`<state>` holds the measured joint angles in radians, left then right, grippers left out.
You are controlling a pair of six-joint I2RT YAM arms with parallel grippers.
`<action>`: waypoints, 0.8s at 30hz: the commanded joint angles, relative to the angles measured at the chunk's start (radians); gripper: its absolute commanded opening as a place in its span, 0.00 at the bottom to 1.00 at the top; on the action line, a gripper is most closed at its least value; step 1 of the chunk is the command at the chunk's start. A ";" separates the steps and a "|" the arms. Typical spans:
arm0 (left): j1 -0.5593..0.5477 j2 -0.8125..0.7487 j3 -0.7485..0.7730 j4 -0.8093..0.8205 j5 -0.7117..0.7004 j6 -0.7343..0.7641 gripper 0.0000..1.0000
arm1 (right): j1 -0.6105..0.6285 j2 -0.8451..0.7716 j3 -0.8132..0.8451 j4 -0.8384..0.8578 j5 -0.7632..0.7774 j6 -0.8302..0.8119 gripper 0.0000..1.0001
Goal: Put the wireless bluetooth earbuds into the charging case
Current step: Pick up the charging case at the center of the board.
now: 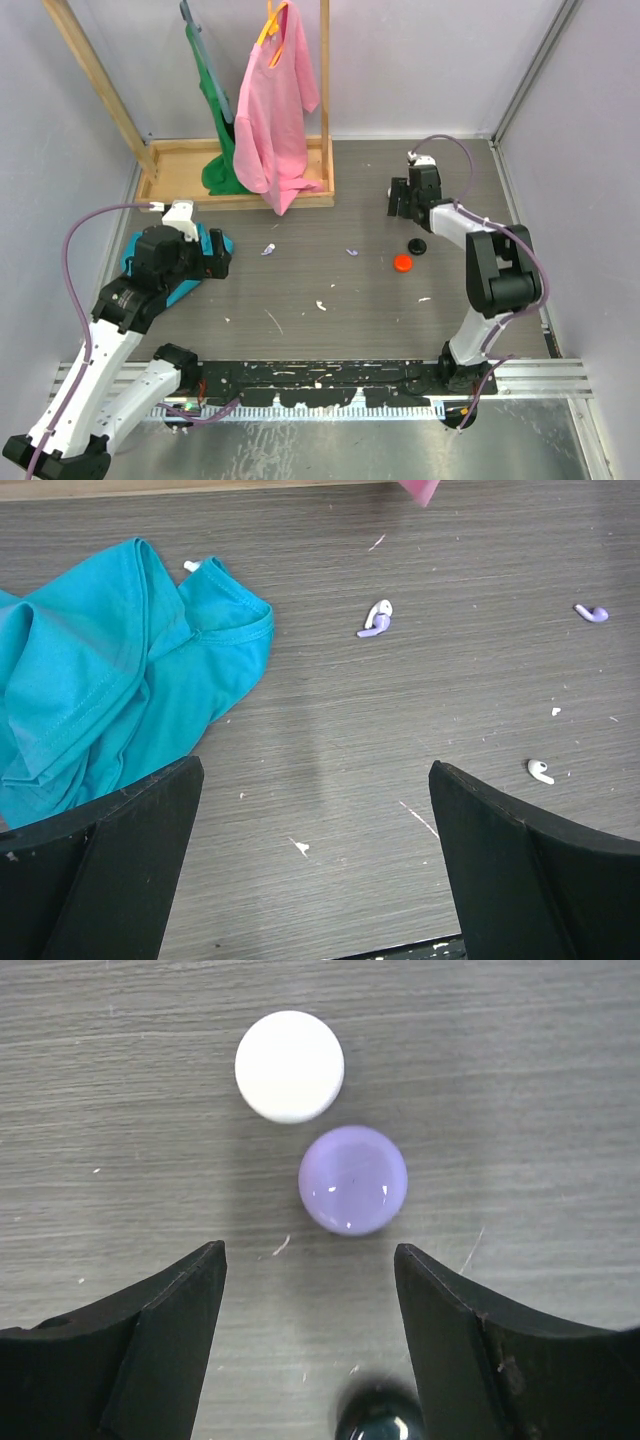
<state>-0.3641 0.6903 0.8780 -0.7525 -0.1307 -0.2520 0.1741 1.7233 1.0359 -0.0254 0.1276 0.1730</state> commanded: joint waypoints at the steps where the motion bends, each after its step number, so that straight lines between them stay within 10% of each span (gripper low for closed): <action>1: 0.006 -0.019 -0.003 0.057 0.019 0.013 0.98 | 0.002 0.066 0.093 0.013 0.009 -0.152 0.74; 24: 0.005 0.009 -0.009 0.074 0.056 0.023 0.98 | -0.088 0.222 0.190 -0.004 -0.265 -0.411 0.70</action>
<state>-0.3641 0.7029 0.8669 -0.7441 -0.0883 -0.2459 0.0875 1.9419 1.1866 -0.0395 -0.0513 -0.1158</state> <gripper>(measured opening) 0.980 0.694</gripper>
